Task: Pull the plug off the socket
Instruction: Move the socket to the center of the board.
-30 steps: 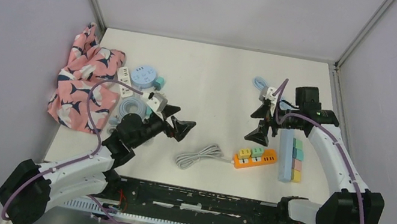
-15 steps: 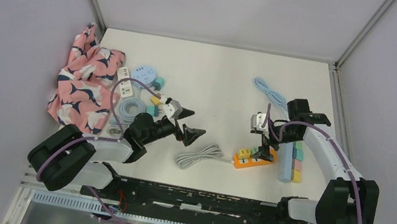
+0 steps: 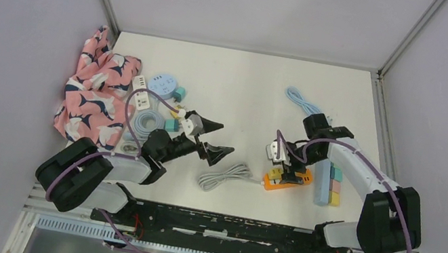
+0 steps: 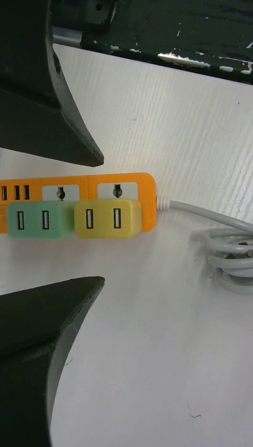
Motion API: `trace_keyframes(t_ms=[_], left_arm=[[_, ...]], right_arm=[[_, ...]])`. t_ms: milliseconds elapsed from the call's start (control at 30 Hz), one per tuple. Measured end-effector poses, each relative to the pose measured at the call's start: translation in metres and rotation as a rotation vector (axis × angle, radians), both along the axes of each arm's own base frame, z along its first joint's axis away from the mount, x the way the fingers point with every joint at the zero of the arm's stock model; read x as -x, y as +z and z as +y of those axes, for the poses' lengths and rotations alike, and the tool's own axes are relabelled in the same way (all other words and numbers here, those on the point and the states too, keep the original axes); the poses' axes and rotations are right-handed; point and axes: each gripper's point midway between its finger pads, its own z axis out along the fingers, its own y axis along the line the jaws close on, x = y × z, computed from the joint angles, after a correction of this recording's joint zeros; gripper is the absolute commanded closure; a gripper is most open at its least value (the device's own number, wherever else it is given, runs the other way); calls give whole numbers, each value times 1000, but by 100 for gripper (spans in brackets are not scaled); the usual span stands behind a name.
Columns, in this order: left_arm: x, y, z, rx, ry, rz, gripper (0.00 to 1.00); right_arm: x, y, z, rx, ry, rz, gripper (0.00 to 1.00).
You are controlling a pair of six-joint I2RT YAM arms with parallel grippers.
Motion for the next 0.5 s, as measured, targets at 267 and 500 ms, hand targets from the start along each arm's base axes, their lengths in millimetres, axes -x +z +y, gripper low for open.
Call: trace_keyframes(t_ms=[267,500], left_arm=[[-1,6,1,21,9,-18,2],[-2,2,7,30,42,0,1]], right_arm=[[-2,-5,5,51,30,-34,39],[1,-8,9,69,43,-28,70]])
